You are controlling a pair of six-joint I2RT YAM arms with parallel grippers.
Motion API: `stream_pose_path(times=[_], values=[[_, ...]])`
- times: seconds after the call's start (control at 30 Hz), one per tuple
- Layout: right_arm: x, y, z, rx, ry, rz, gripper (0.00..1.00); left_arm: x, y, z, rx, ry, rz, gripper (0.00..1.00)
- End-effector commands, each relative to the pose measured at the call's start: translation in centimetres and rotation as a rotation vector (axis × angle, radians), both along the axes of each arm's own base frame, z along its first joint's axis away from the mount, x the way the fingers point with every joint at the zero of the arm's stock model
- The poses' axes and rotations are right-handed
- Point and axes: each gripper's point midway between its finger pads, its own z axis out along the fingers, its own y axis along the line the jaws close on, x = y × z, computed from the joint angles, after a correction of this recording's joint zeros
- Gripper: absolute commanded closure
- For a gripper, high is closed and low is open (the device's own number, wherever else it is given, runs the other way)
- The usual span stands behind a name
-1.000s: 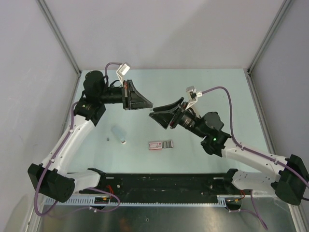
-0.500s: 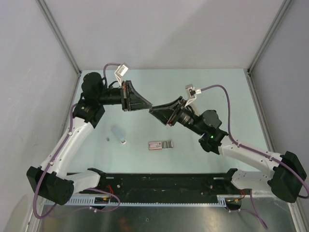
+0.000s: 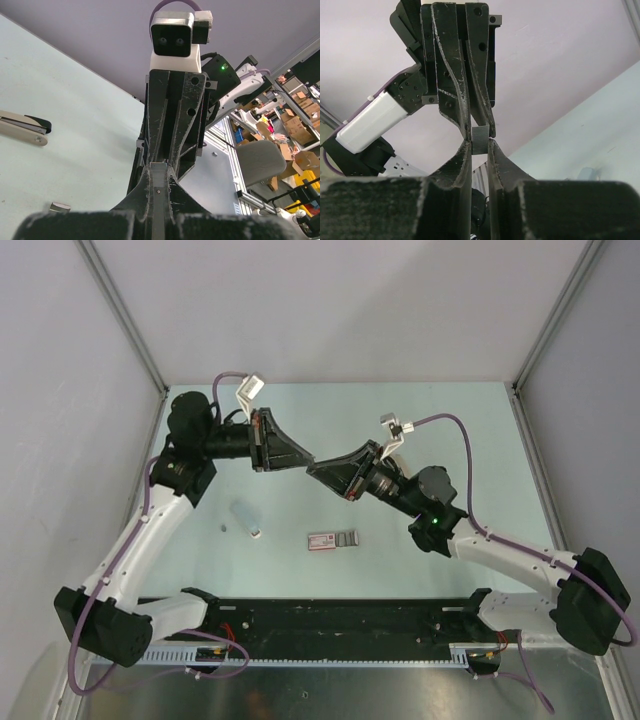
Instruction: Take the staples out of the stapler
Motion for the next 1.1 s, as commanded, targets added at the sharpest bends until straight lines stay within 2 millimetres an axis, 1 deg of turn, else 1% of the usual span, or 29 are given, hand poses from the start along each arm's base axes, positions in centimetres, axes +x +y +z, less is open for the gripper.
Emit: stream_pose_path(times=[0.0,0.07,0.1,0.13,0.2,0.23,0.3,0.37,0.43,0.53,0.57,0.67,0.77,0.83,0.9,0.97,1.07], values=[[-0.6,-0.5,3.6,0.076,-0.080,0.015,0.98,-0.7,0.3,0.6,-0.015,-0.052,-0.005,1.00],[-0.3,-0.5,3.1,0.053,-0.076,0.005,0.99,-0.6,0.3,0.5,-0.014,-0.055,0.007,0.99],[-0.1,-0.5,2.8,0.034,-0.072,-0.004,1.00,-0.4,0.3,0.6,-0.015,-0.056,0.019,0.95],[0.1,-0.6,2.1,0.007,-0.060,-0.015,1.00,-0.2,0.4,0.6,-0.015,-0.053,0.034,0.87],[0.6,-0.6,0.6,-0.059,-0.035,-0.041,1.00,0.3,0.6,0.8,-0.015,-0.061,0.070,0.60],[0.9,-0.7,-0.3,-0.098,-0.022,-0.055,1.00,0.6,0.7,0.9,-0.013,-0.075,0.090,0.51],[1.4,-0.9,-2.4,-0.184,0.011,-0.088,1.00,1.4,1.1,1.0,0.003,-0.108,0.150,0.39],[1.9,-1.3,-5.0,-0.282,0.057,-0.121,1.00,2.5,1.7,0.8,0.048,-0.155,0.227,0.32],[2.3,-2.0,-7.7,-0.382,0.114,-0.159,1.00,4.1,2.5,-0.3,0.129,-0.182,0.318,0.29],[2.8,-3.2,-12.4,-0.547,0.217,-0.251,1.00,6.7,4.5,-3.3,0.298,-0.214,0.455,0.28],[2.8,-3.6,-14.3,-0.611,0.250,-0.288,1.00,7.2,5.2,-4.4,0.350,-0.230,0.483,0.27],[2.6,-5.0,-19.7,-0.793,0.360,-0.410,1.00,7.9,7.1,-7.4,0.486,-0.284,0.529,0.27],[2.3,-6.3,-24.0,-0.917,0.461,-0.511,1.00,7.7,8.3,-9.4,0.570,-0.310,0.541,0.27],[2.0,-6.7,-26.1,-0.974,0.499,-0.548,1.00,7.4,8.9,-10.3,0.606,-0.320,0.542,0.27],[1.6,-6.7,-27.4,-1.009,0.515,-0.567,1.00,7.0,9.4,-11.2,0.634,-0.324,0.542,0.27],[1.4,-6.7,-28.3,-1.034,0.515,-0.584,1.00,6.7,9.8,-11.8,0.654,-0.331,0.543,0.27],[1.3,-6.8,-28.9,-1.051,0.516,-0.607,1.00,6.4,10.1,-12.5,0.675,-0.331,0.542,0.26]])
